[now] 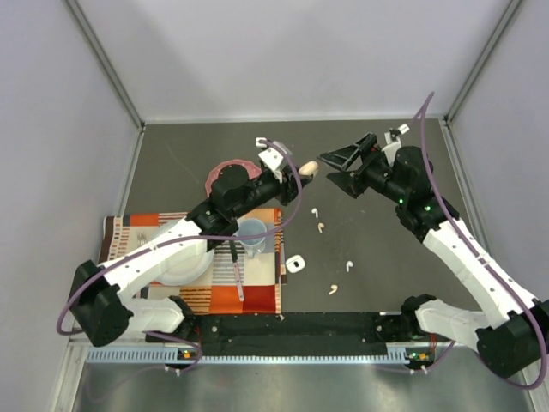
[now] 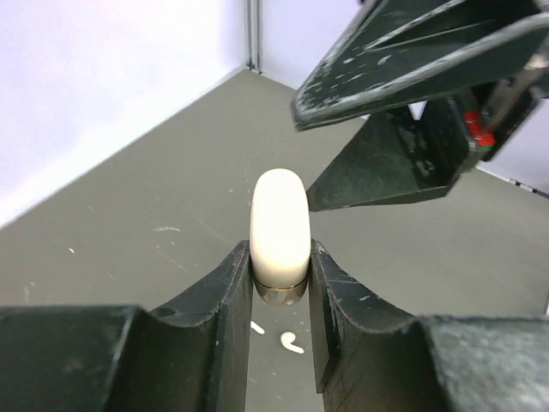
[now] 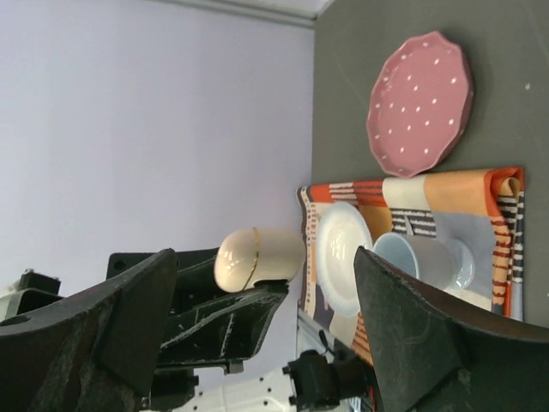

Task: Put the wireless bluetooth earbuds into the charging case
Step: Pass from the right arm to the left

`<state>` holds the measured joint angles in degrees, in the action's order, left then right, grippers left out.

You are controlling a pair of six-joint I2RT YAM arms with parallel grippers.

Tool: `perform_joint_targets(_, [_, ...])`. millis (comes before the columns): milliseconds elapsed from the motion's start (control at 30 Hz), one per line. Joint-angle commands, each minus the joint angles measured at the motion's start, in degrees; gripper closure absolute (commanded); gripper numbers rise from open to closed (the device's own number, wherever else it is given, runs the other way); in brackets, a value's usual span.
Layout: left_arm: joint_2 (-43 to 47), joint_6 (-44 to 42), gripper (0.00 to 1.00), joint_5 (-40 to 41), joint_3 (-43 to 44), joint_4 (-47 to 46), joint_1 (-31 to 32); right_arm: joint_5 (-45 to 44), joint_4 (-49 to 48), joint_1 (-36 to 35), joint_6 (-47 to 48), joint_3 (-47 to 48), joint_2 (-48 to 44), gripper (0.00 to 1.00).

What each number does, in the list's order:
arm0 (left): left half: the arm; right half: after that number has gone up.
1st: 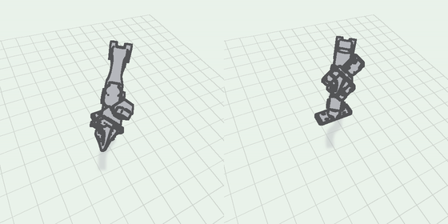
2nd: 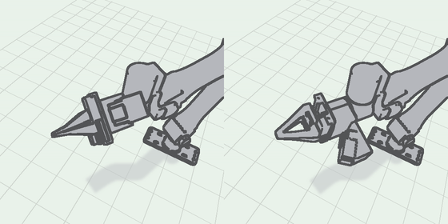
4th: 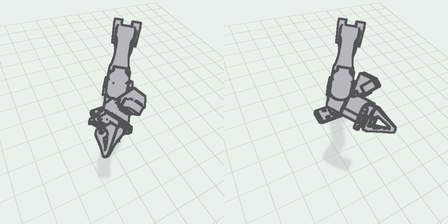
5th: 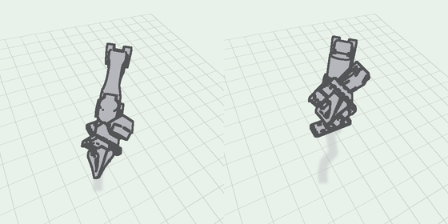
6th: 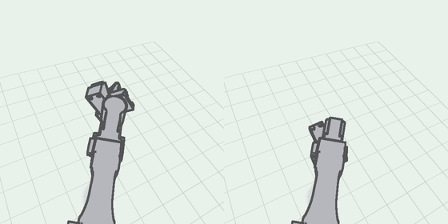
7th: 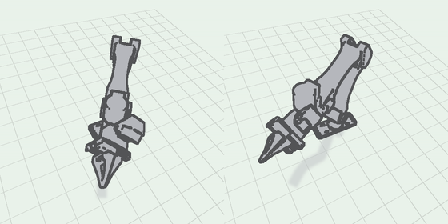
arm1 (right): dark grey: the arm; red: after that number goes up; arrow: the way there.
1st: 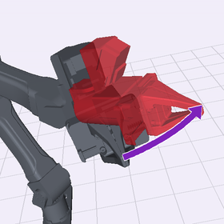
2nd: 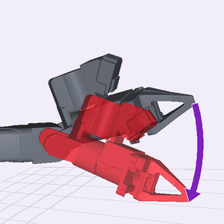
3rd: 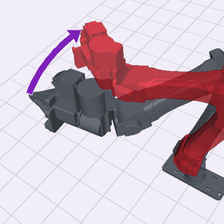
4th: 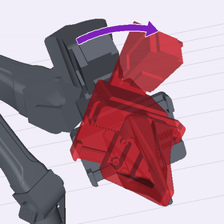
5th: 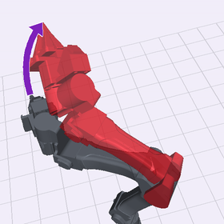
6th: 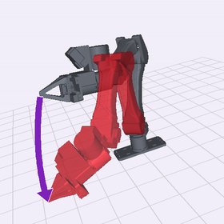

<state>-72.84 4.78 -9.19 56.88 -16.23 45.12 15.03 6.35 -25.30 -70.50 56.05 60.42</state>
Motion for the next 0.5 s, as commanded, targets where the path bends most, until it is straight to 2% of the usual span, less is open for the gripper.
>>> perform_joint_targets(0, [3.67,-8.64,1.00,-5.12,-0.81,-1.17,-1.09,13.33,-2.30,1.22,1.33,3.71,3.55,0.17])
perform_joint_targets(200, [4.20,-6.54,1.00,-12.51,0.15,-1.01,-3.46,20.38,-16.27,1.22,-4.99,-0.15,6.11,0.18])
perform_joint_targets(367, [2.44,-5.48,1.00,-14.62,2.00,0.76,-4.25,21.09,-17.42,1.22,-5.87,-0.15,6.02,0.18])
perform_joint_targets(467, [2.26,-4.86,1.00,-15.24,1.92,0.15,-4.34,22.32,-19.35,1.22,-7.45,-0.77,6.63,0.22])
